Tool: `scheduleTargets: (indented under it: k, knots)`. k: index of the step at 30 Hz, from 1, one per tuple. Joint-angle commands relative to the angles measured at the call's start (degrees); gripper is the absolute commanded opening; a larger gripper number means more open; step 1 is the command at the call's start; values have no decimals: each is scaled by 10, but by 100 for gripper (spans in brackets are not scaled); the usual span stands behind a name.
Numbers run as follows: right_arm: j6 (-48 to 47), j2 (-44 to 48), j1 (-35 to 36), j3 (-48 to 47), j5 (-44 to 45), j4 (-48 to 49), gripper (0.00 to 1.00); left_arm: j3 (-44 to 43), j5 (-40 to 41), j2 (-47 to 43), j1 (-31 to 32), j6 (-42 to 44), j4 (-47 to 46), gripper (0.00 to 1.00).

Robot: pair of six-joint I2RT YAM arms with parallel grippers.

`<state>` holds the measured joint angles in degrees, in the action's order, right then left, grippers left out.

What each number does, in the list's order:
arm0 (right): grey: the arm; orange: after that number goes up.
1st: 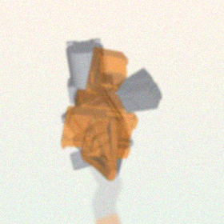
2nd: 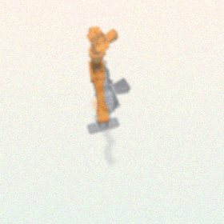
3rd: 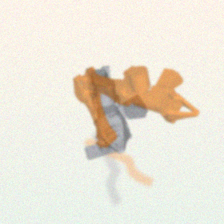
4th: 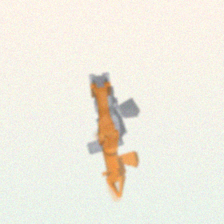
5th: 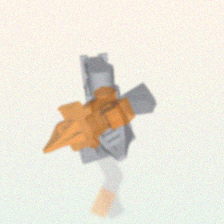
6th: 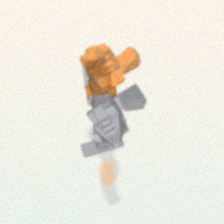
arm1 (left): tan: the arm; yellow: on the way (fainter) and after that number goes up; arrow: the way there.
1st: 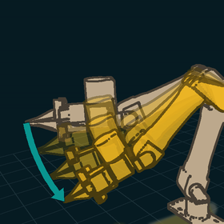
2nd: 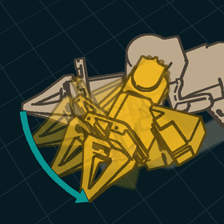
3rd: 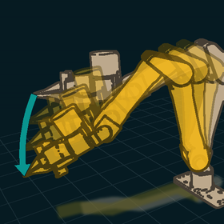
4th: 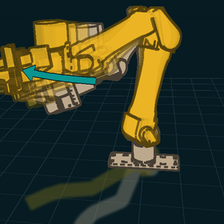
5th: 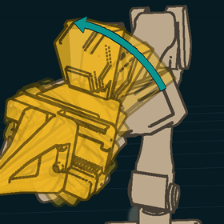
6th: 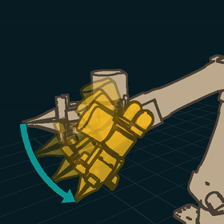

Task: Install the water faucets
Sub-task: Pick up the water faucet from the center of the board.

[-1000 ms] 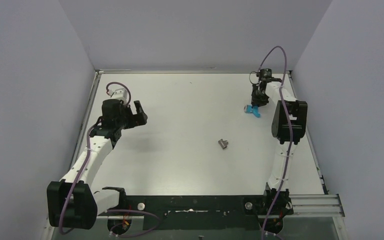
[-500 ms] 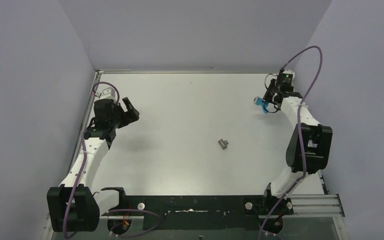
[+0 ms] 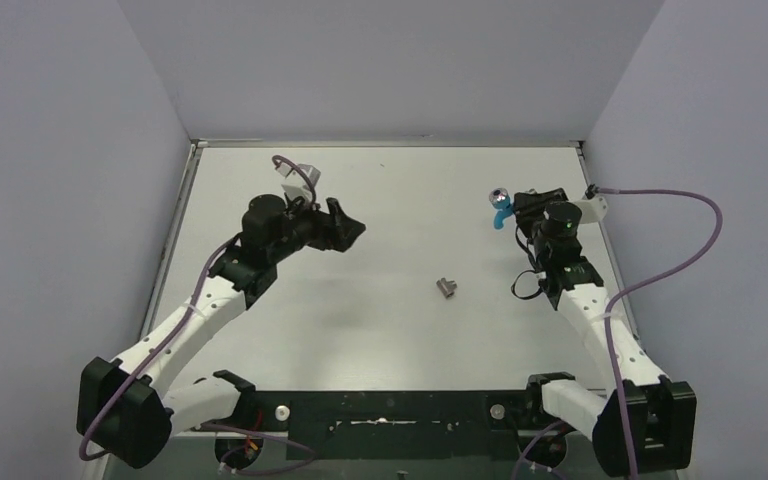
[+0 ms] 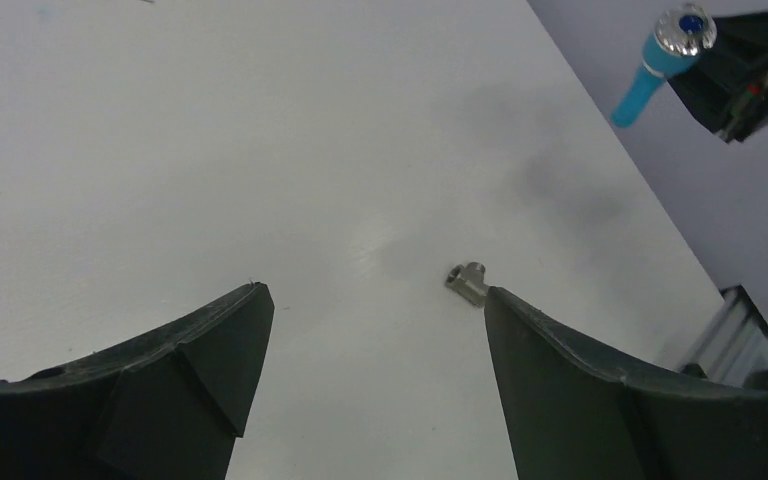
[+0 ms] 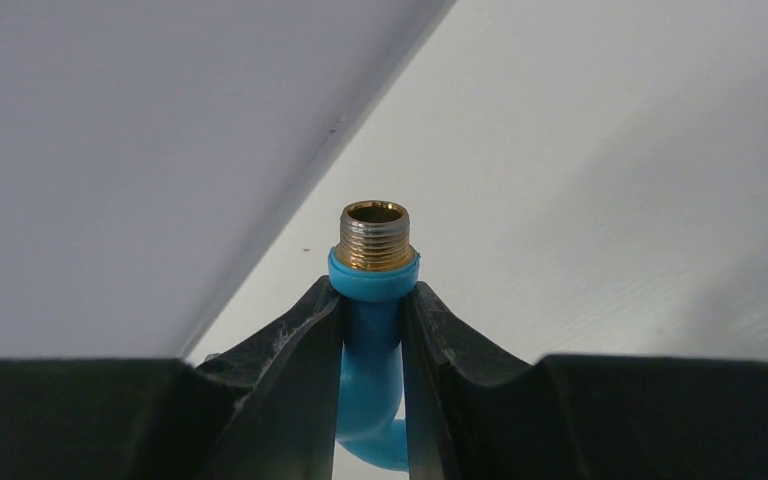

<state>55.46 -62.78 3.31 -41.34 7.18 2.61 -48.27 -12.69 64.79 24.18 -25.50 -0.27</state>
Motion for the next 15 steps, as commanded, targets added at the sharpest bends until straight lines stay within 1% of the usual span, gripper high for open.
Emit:
scheduleTargets:
  k: [1, 3, 7, 9, 11, 15]
  knots:
    - [147, 57, 49, -21, 100, 12, 0, -32, -37, 19, 62, 68, -79, 78]
    - [199, 65, 73, -28, 102, -20, 0, -29, -63, 30, 82, 72, -116, 78]
    - [280, 76, 138, -19, 112, -24, 0, -36, -87, 53, 105, 80, -174, 78]
    - [314, 74, 171, -15, 115, -18, 0, -45, -93, 65, 117, 96, -187, 78]
    - [329, 73, 198, -6, 117, 17, 0, -52, -96, 75, 132, 118, -200, 78]
    - [361, 59, 241, -12, 130, 34, 0, -81, -107, 98, 145, 168, -185, 78]
